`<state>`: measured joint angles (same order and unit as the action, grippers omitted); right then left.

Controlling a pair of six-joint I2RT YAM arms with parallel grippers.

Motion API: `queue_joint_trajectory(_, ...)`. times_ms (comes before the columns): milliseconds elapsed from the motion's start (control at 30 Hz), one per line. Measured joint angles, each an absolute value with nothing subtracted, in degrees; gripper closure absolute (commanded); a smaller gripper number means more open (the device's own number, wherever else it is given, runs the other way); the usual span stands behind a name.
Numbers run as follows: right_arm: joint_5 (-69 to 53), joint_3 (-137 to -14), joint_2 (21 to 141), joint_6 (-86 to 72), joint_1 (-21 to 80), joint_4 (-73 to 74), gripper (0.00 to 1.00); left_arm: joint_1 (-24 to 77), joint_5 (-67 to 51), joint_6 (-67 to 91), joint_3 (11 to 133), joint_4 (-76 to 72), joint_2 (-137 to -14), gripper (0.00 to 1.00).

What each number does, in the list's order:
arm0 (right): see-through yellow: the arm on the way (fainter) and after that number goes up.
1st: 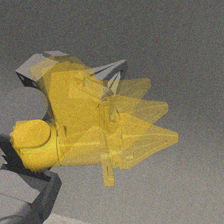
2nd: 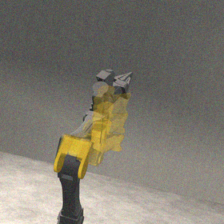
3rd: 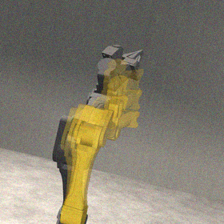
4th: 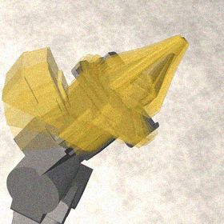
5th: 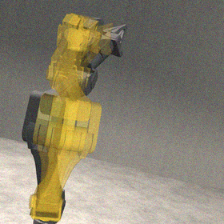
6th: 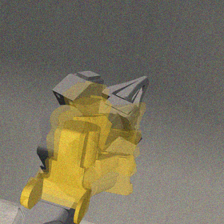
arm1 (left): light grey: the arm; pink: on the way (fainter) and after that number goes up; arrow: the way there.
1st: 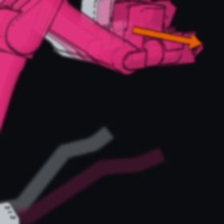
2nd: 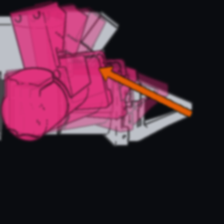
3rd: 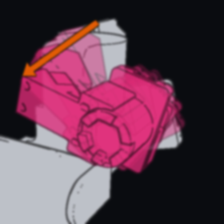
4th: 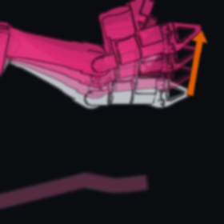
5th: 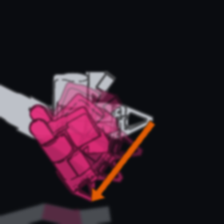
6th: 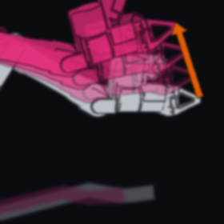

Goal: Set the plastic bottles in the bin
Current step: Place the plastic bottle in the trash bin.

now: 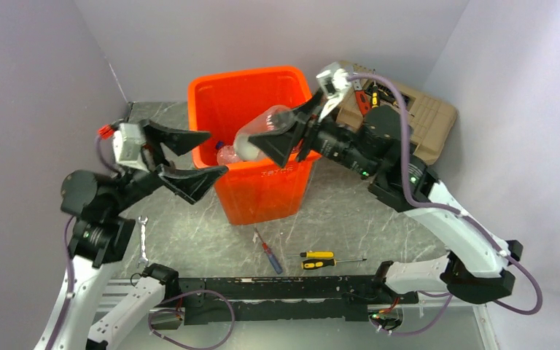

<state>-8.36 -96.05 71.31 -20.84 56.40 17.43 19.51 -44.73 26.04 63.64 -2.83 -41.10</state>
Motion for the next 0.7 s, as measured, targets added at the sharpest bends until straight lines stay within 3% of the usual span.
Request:
queue_joint_trajectory(200,7.55,-96.64,68.03,-9.19,56.38,15.05,0.66,19.55,-17.45,23.51,63.79,6.09,-32.03,0.02)
queue_joint_trajectory(367,12.99,-102.24,74.76,-5.08,54.85,14.28,0.66,19.55,0.32,23.40,63.77,14.63,-29.32,0.01)
queue_joint_trajectory(700,10.35,-106.32,91.72,-7.75,47.81,23.31,0.65,19.55,10.26,23.88,63.33,24.16,-29.23,0.01)
